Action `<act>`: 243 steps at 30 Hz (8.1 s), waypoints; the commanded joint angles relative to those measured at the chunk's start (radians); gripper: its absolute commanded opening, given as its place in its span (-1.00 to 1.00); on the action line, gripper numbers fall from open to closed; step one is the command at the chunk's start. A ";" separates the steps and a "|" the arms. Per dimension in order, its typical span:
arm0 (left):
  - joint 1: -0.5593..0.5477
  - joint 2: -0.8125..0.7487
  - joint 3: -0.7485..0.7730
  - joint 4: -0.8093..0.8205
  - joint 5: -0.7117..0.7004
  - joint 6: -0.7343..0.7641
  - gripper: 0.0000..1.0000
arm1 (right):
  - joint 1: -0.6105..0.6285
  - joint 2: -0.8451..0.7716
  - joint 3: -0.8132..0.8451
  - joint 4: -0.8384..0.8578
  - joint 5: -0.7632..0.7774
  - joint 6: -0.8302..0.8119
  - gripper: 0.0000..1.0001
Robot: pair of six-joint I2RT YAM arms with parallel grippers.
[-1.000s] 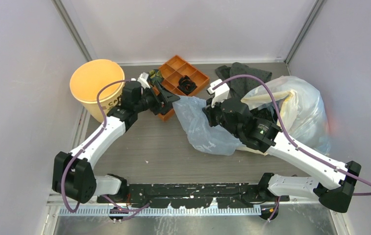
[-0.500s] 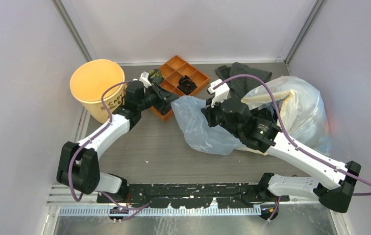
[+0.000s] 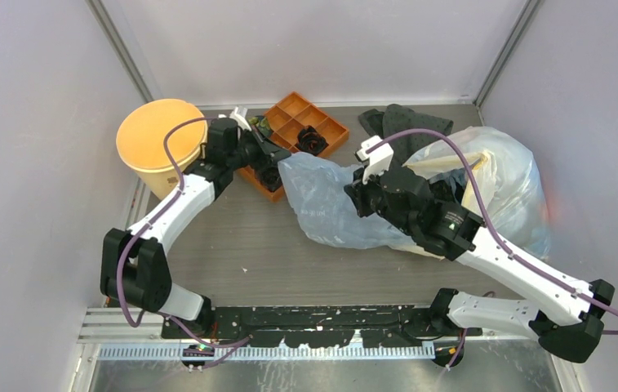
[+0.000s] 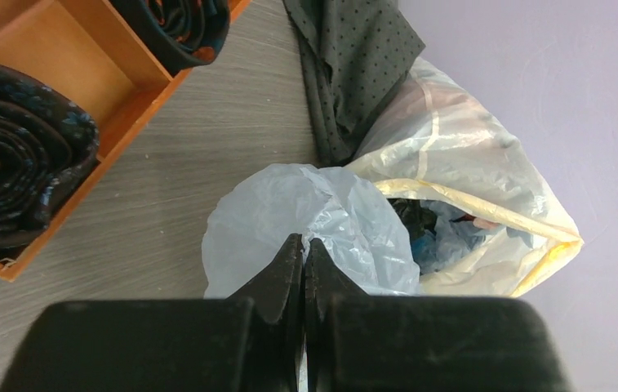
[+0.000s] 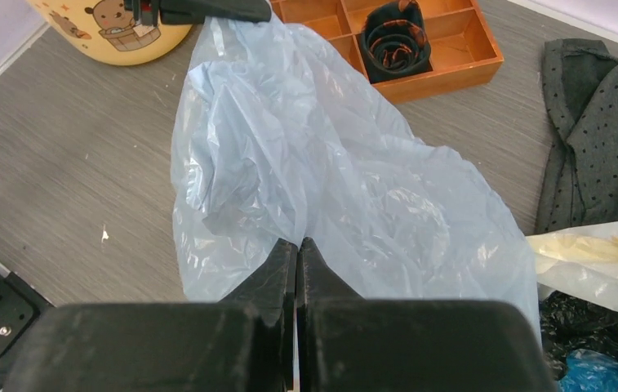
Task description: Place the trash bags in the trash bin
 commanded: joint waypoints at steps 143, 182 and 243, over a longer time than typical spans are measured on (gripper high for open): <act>-0.334 -0.105 0.298 -0.227 -0.305 0.484 -0.99 | -0.092 0.192 0.290 -0.043 0.018 0.119 0.47; -0.176 -0.171 0.137 -0.149 -0.053 0.413 0.19 | -0.126 0.456 0.734 -0.341 0.216 0.176 -0.98; -0.913 -0.178 0.015 0.001 -0.604 0.986 0.41 | -0.314 0.704 1.168 -0.603 -0.024 0.578 -0.99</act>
